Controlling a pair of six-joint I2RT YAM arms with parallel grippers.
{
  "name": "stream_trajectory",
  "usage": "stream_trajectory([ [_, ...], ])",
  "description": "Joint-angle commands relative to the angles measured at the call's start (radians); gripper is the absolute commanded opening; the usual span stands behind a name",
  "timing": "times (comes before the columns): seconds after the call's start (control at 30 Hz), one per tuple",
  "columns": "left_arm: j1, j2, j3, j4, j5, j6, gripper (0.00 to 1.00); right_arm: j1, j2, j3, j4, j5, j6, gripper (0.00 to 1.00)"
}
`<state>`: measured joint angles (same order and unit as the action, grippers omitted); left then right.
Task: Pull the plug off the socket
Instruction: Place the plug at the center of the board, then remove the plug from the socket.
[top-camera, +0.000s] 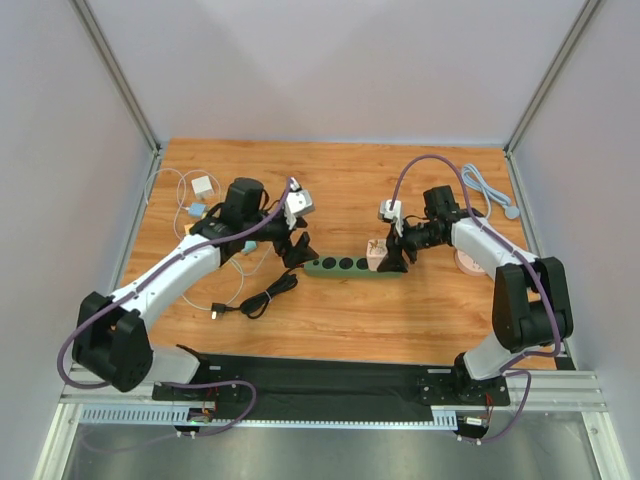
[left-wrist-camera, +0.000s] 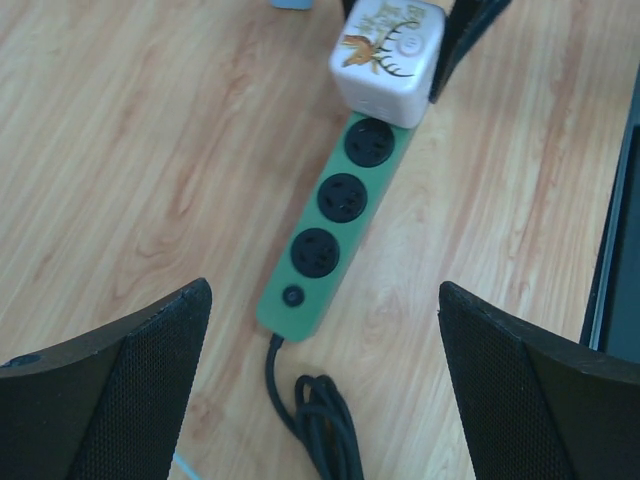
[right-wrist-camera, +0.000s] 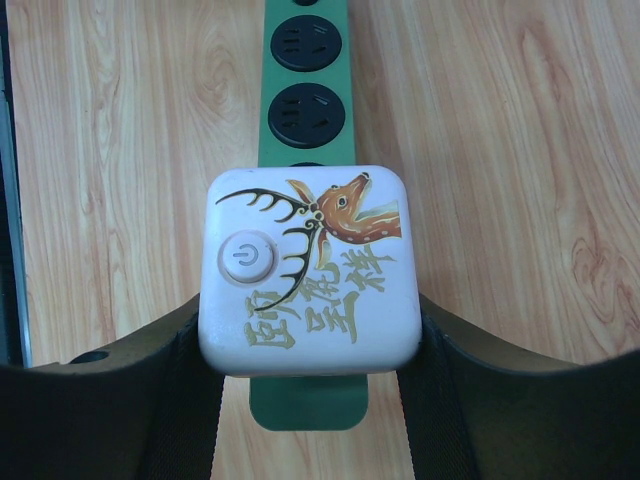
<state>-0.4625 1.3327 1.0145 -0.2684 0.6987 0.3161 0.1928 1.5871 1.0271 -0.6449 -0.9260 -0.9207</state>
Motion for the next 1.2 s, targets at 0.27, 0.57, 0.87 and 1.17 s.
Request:
stream_trajectory([
  [0.27, -0.159, 0.270, 0.094, 0.104, -0.114, -0.200, 0.88, -0.006, 0.010, 0.056, 0.001, -0.028, 0.059, 0.00],
  [0.57, -0.208, 0.325, 0.160, 0.052, -0.054, 0.047, 1.00, -0.010, 0.008, 0.064, -0.082, -0.091, -0.071, 0.00],
  [0.87, -0.219, 0.482, 0.314, -0.172, 0.074, 0.334, 1.00, -0.016, -0.070, 0.022, -0.142, -0.186, -0.207, 0.00],
  [1.17, -0.245, 0.523, 0.334, -0.201, 0.074, 0.354, 0.99, -0.023, -0.070, 0.050, -0.220, -0.258, -0.262, 0.00],
])
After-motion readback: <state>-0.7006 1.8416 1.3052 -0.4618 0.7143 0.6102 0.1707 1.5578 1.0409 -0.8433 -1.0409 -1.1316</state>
